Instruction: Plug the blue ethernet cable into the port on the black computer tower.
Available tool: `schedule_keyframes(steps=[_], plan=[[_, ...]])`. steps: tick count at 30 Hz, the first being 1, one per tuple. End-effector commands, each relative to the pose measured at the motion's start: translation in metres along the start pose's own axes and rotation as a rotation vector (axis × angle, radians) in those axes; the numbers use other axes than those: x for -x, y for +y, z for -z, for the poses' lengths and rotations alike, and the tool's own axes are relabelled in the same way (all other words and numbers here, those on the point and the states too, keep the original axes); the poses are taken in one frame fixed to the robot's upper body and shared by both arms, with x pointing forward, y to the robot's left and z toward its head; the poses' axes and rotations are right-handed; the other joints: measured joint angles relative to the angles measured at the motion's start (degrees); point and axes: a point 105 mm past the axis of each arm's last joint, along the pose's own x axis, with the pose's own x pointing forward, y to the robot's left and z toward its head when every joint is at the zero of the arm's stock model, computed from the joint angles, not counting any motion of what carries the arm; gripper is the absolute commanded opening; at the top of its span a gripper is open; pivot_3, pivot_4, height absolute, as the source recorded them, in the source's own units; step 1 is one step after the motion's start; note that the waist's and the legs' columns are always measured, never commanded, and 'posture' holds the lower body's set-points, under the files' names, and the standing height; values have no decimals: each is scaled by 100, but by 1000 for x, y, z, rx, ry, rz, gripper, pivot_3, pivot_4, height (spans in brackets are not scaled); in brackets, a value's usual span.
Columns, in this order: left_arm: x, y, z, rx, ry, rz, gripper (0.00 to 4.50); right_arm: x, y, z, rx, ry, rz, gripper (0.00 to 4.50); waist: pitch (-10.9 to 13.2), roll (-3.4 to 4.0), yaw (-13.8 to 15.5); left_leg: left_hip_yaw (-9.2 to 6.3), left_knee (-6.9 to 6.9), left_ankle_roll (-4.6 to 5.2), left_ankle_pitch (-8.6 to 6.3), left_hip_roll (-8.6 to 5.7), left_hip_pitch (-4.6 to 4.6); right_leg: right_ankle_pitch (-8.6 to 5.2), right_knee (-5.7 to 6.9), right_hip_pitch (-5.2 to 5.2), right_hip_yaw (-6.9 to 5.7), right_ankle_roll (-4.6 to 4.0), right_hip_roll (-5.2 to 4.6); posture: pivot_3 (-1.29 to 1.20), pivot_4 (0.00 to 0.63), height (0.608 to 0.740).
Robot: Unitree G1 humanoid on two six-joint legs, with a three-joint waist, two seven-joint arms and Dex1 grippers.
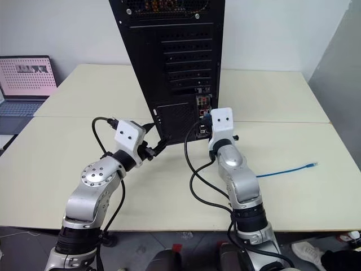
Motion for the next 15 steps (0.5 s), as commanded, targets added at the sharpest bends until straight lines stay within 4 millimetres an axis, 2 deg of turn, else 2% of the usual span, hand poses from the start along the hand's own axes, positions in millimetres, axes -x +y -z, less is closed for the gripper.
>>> schedule_keyframes(steps=[1, 15], plan=[[0, 2, -13, -40, -49, -6, 3305, 4, 10, -23, 27, -93, -47, 0, 0, 0, 2, -1, -1, 0, 0, 0, 0, 0, 0, 0, -1, 0, 0, 0, 150, 740], [0, 1, -14, -38, -52, -3, 3305, 3, -3, -22, 26, -83, 6, 0, 0, 0, 7, -1, -1, 0, 0, 0, -1, 0, -1, -1, 0, 0, -1, 0, 150, 740]])
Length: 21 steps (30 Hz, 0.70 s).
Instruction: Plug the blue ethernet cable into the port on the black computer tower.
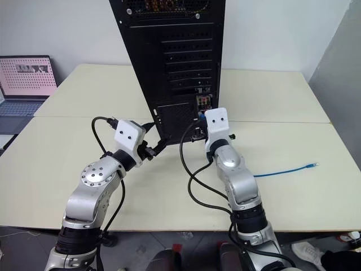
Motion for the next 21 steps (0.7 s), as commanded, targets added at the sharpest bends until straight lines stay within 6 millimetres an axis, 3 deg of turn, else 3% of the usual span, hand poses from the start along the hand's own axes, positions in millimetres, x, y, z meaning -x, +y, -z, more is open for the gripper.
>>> schedule_keyframes(steps=[1, 21], plan=[[0, 1, -13, -34, -44, -4, 3305, 2, -3, -18, -7, -68, 11, 0, 0, 0, -1, 0, 0, 0, 0, 0, 0, 0, 0, 0, 0, 0, 0, 0, 150, 740], [0, 0, -13, -30, -48, -4, 3305, -3, -7, -13, -23, -52, 55, 0, 0, 0, 0, 0, 0, 0, 0, 0, 0, 0, 0, 0, 0, 0, 0, 0, 150, 740]])
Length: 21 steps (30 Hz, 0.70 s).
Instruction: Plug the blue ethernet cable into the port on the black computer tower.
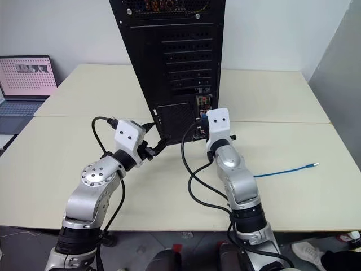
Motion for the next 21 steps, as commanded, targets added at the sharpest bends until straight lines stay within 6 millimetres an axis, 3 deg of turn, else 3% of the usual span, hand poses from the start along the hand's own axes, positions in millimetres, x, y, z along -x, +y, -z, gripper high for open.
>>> schedule_keyframes(steps=[1, 11, 21], plan=[[0, 0, -13, -31, -48, -3, 3305, -1, -7, -16, -5, -61, 37, 0, 0, 0, 0, 0, 0, 0, 0, 0, 0, 0, 0, 0, 0, 0, 0, 0, 150, 740], [0, 0, -14, -31, -52, -1, 3305, 0, -8, -27, -21, -97, 50, 0, 0, 0, 4, -1, 0, 0, 0, 0, -1, 0, -1, 0, 0, 0, 0, 0, 150, 740], [-1, -10, -29, 19, -60, 69, 3305, -4, 31, -27, -5, -102, -46, 0, 1, 0, -19, 2, -1, 0, 0, 0, -3, 0, -1, -5, 2, 0, 0, 0, 150, 740]])
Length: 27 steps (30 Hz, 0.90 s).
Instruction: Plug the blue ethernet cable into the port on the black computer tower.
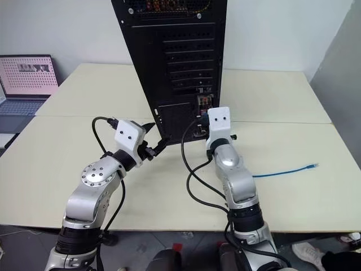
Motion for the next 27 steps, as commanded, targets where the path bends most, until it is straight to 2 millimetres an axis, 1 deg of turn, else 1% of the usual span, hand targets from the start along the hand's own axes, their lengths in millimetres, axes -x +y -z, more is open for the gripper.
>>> schedule_keyframes(steps=[1, 4, 7, 11, 18, 23, 27], plan=[[0, -9, -33, 10, -78, 65, 3305, -2, 26, -25, 12, -98, -72, 0, 0, 0, -13, 1, 0, 0, 0, 0, -1, 0, 0, -1, 0, 0, 1, 0, 150, 740], [0, -12, -38, 23, -73, 87, 3305, -3, 31, -25, 18, -103, -89, 0, 0, 0, -38, 0, 0, 0, 0, 0, 0, 0, 1, -1, 0, 0, 5, 0, 150, 740], [2, -9, -42, 0, -66, 95, 3305, -6, 39, -27, 22, -112, -114, 0, 0, 0, -109, 1, -2, 0, 0, 0, 2, 0, 1, -1, 2, 0, 7, 0, 150, 740], [5, -3, -38, -42, -44, 86, 3305, -9, 49, -29, 24, -121, -145, 0, 0, 0, -141, 0, -3, 0, 0, 1, 4, 0, 2, -4, 2, 0, 9, 0, 150, 740], [8, 7, -32, -50, -25, 43, 3305, -16, 61, -35, 30, -144, -177, 0, 0, 0, -184, 2, -3, 0, 0, 7, 8, 3, 6, -7, 10, -5, 13, 0, 150, 740], [9, 7, -30, -49, -24, 33, 3305, -19, 65, -34, 34, -145, -192, 0, 0, 0, -274, 5, -4, 0, 0, 13, 12, 9, 8, -8, 12, -15, 19, 0, 150, 740], [9, 7, -29, -46, -22, 28, 3305, -20, 65, -29, 36, -125, -213, 0, 0, 0, -305, 6, -4, 0, 0, 18, 15, 9, 10, -8, 13, -16, 23, 0, 150, 740]])
